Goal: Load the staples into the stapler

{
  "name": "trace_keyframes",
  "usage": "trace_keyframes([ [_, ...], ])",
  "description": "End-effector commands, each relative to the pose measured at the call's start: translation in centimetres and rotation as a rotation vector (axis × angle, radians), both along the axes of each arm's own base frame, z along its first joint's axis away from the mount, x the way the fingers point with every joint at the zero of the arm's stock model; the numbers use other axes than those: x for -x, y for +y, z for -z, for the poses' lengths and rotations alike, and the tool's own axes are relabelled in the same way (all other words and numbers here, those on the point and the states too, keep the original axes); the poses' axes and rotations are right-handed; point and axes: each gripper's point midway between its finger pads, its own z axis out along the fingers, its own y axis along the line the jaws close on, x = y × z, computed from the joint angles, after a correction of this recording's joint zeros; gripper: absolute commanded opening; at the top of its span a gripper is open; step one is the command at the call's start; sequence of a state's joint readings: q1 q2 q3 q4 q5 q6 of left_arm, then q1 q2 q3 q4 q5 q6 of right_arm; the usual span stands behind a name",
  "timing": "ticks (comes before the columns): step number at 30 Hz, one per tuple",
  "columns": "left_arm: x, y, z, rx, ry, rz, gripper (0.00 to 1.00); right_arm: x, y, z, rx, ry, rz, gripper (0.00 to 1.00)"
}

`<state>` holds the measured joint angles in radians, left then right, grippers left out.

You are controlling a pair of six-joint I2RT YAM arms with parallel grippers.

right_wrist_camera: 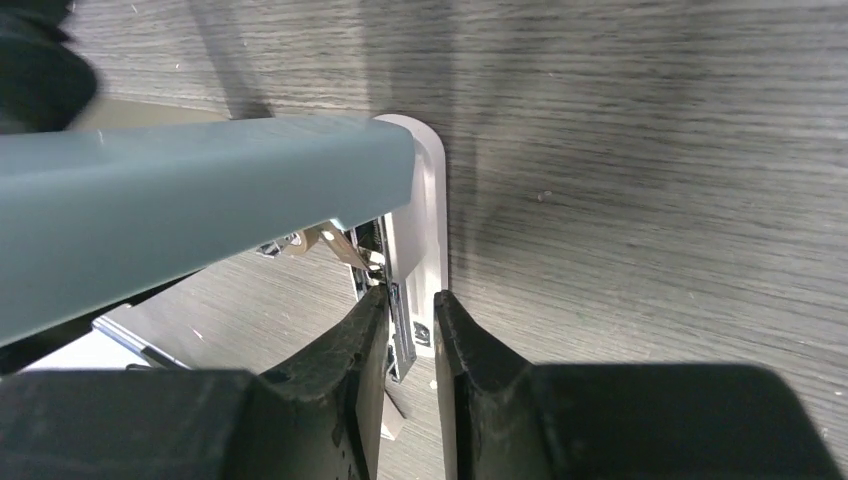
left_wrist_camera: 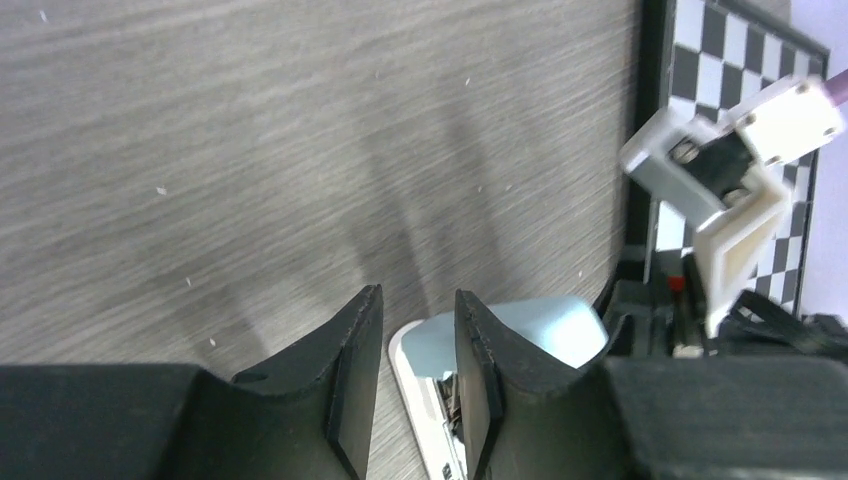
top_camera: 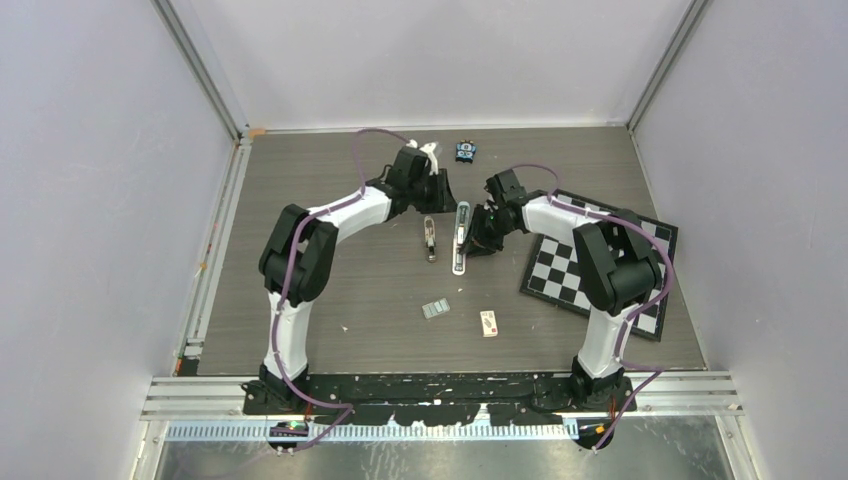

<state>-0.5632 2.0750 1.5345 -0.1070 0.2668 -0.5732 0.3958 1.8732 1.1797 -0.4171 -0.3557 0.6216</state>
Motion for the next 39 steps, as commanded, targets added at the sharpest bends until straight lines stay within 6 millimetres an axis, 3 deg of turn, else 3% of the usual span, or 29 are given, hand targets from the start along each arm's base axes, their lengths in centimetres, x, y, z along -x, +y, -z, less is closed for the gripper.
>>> trace_keyframes([
  [1, 1.6, -0.9, -2.7, 0.074, -0.024, 0.043, 0.34, -0.2, -0.3, 1.1, 0.031, -0.029, -0.007, 0.27],
  [10, 2.9, -1.7, -3.4, 0.133, -0.05, 0.099, 0.33, 0.2, -0.5, 2.4, 0.057, -0.022, -0.004, 0.25],
  [16, 0.6, -0.1, -4.7, 0.042, -0.129, 0.011, 0.36, 0.1, -0.7, 2.1, 0.066, -0.043, -0.014, 0.25],
  [20, -0.1, -0.6, -6.8, 0.113, -0.187, 0.092, 0.44, 0.1, -0.5, 1.9, 0.062, -0.063, -0.05, 0.26],
  [23, 0.7, -1.3, -9.3, 0.207, -0.314, 0.238, 0.54, 0.0, -0.4, 1.8, 0.059, -0.079, -0.1, 0.26],
  [25, 1.2, -1.6, -10.0, 0.234, -0.374, 0.318, 0.62, -0.2, -0.1, 1.6, 0.049, -0.091, -0.132, 0.26],
  [31, 2.2, -2.2, -8.3, 0.303, -0.339, 0.551, 0.67, -0.5, 1.3, 0.7, -0.015, -0.134, -0.239, 0.26],
  [39, 1.7, -1.3, -6.7, 0.264, -0.314, 0.588, 0.68, -0.8, 1.1, 0.7, 0.002, -0.153, -0.261, 0.26],
])
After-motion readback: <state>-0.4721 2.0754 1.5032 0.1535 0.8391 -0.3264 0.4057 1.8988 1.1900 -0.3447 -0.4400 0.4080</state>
